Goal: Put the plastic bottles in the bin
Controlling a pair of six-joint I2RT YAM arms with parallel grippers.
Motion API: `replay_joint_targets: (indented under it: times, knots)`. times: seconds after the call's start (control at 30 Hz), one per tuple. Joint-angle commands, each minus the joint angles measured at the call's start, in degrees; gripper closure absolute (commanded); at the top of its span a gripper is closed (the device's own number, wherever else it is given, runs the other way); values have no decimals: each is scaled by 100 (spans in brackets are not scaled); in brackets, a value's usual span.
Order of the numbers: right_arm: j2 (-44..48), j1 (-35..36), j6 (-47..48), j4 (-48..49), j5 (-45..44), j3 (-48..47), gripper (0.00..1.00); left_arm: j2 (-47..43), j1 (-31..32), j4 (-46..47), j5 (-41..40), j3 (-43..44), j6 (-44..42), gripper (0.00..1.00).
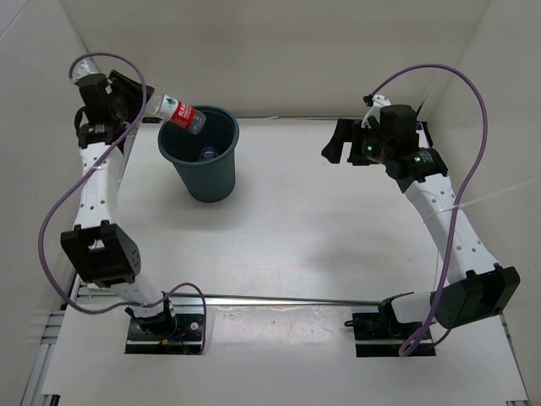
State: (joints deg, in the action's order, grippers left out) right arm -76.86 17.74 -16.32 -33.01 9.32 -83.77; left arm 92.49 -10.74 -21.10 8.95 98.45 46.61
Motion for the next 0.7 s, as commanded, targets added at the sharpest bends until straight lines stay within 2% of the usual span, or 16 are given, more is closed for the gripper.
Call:
replay_joint_targets:
  times: [0.0, 0.13, 0.3, 0.33, 0.43, 0.47, 0.57, 0.67]
  knots:
    - [57, -7, 84, 208, -71, -122, 0, 128, 326, -105, -403, 367, -679, 40]
    - [198, -129, 85, 208, -185, 1, 0, 454, 608, -105, -526, 639, -847, 39]
    - [382, -349, 85, 208, -132, 194, 0, 639, 907, -157, -719, 850, -1233, 29]
    - [434, -419, 85, 208, -132, 255, 0, 639, 907, -209, -719, 851, -1338, 21]
    - [497, -472, 85, 208, -132, 317, 0, 639, 1012, -262, -790, 851, -1505, 9]
    - [497, -473, 85, 208, -132, 317, 0, 569, 1013, -263, -790, 851, -1575, 0]
    - [497, -473, 33, 208, -132, 317, 0, 394, 1083, -315, -719, 798, -1576, 0]
    - [436, -473, -21, 138, -132, 186, 0, -19, 1153, -368, -990, 798, -1690, 0]
